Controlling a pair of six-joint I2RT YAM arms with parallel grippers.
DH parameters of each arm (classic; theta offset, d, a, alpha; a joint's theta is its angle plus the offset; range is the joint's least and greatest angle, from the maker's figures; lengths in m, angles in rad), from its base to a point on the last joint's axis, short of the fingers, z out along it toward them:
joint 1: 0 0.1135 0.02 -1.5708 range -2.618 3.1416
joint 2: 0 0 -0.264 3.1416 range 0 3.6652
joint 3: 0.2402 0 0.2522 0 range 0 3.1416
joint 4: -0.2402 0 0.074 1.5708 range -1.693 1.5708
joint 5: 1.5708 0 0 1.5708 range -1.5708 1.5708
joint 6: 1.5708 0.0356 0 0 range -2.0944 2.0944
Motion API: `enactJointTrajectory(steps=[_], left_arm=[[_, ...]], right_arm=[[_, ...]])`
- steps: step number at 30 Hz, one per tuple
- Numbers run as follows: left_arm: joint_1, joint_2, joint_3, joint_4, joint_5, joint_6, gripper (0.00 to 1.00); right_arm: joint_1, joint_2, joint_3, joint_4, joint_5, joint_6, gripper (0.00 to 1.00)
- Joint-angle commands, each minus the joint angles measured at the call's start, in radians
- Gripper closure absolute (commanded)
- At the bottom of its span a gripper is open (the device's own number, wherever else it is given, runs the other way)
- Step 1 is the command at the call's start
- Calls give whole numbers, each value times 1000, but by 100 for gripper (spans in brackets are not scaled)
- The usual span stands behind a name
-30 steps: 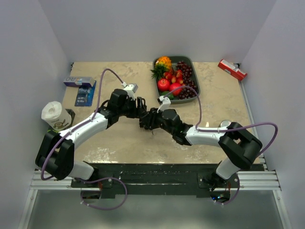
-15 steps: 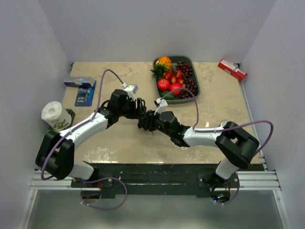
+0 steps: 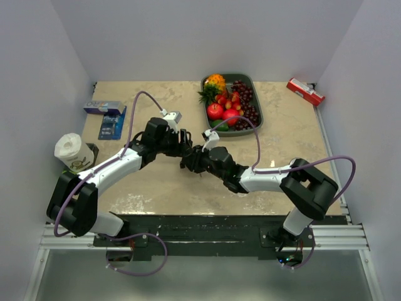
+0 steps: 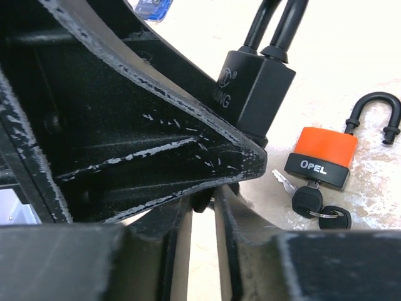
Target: Unlock with the key
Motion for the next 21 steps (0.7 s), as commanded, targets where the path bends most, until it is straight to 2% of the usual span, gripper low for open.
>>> enactJointTrajectory(steps=[1,4,5,14,21], left_arm=[[-6,-14,40,62,44,13,100],[-4,-14,38,62,44,13,100],[-6,-16,38,63,44,11,100],[-6,-14,21,85,76,2,100],[-15,-2,11,100,119,11,100]], right_arm=[[6,5,11,91,17,26,81],[6,7,7,94,20,34,93],[6,7,8,94,20,35,100],[6,9,4,126,55,32,100],[2,-48,27,99,117,-41,100]])
